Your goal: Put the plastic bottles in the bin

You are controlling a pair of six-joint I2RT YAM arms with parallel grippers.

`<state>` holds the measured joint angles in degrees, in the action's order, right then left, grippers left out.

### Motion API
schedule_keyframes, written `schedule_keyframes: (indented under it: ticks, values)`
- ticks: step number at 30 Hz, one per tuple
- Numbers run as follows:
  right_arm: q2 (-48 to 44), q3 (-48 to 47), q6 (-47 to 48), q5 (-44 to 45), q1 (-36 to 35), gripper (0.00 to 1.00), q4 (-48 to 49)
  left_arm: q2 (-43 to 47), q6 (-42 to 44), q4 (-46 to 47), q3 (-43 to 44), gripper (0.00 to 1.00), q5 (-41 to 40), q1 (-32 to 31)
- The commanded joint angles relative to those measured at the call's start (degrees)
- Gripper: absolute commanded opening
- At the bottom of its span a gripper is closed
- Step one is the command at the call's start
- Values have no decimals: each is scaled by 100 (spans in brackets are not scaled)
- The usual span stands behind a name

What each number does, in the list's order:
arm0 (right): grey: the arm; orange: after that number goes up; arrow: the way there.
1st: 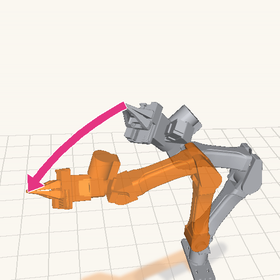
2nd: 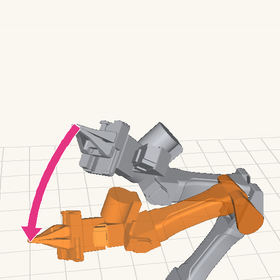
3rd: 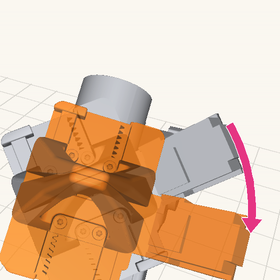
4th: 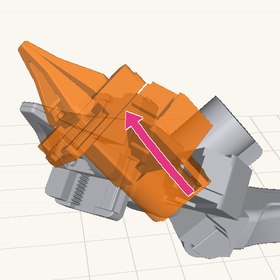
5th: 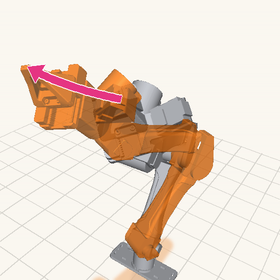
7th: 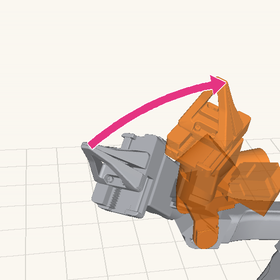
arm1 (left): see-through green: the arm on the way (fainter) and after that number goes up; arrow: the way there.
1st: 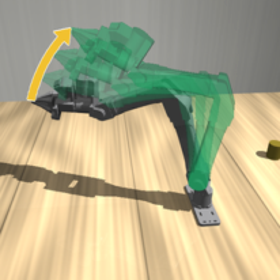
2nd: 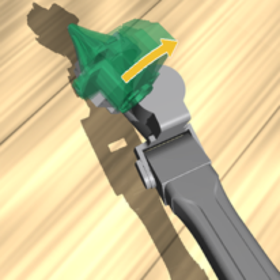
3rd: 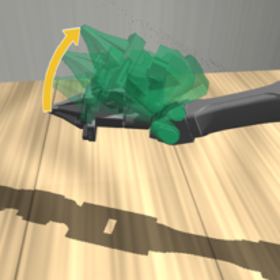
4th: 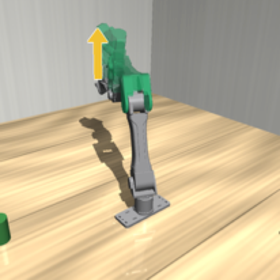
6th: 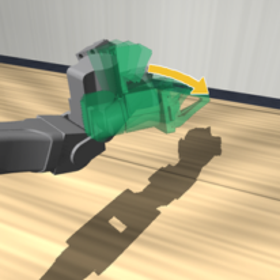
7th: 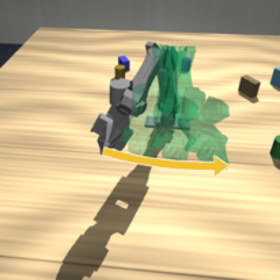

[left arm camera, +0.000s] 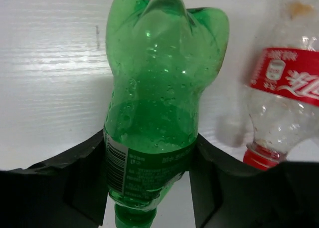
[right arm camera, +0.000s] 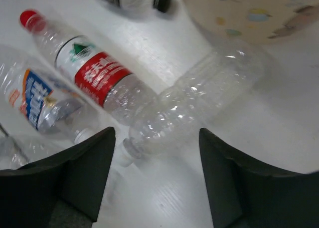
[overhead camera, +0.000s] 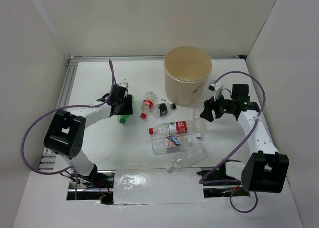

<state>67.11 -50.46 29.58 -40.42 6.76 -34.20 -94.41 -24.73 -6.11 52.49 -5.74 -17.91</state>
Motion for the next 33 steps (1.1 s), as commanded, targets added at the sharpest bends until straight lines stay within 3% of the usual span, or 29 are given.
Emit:
schedule_keyframes:
  ticks: [1, 5, 10, 13, 14, 15, 19, 22, 25, 26, 30, 32, 33]
  values:
    - [-144, -193, 1405, -667, -254, 74, -867, 360, 118, -276, 183, 10, -85, -247]
    - [-654, 87, 2810, -1037, -465, 62, -1387, 1432, 249, -697, 794, 2, -25, -625]
    - [-1086, 325, 3869, -1468, -895, 32, -1643, 1759, 241, -603, 2272, 0, 546, -1073]
    - [-1156, 387, 3871, -1591, -1263, 34, -1459, 1059, 48, -243, 3472, 0, 915, -1293]
    - [-1078, 440, 3810, -1591, -1361, 51, -1328, 787, 47, -163, 3809, 0, 1064, -1433]
    - [-999, 440, 3731, -1591, -1440, 56, -1274, 157, -14, -163, 4195, 0, 1127, -1513]
    - [-998, 440, 3607, -1468, -1625, 61, -1133, -1495, -14, -443, 6705, 0, 1137, -1908]
    - [-1060, 440, 3414, -1336, -1687, 70, -1072, -2360, -137, -742, 7694, 2, 979, -2014]
    - [-1121, 440, 3169, -1213, -1924, 75, -878, -3003, -303, -804, 8190, 17, 925, -2014]
    - [-1121, 440, 3098, -1213, -2072, 76, -817, -3056, -356, -726, 8190, 36, 925, -2014]
    - [-814, 379, 3132, -785, -2748, 78, -755, -3171, -410, -725, 7996, 90, 1004, -2067]
    - [-560, 379, 3272, -582, -3152, 78, -755, -3171, -410, -725, 8048, 100, 1057, -2067]
    - [-376, 379, 3273, -389, -3390, 78, -703, -3084, -288, -856, 8214, 100, 1057, -2067]
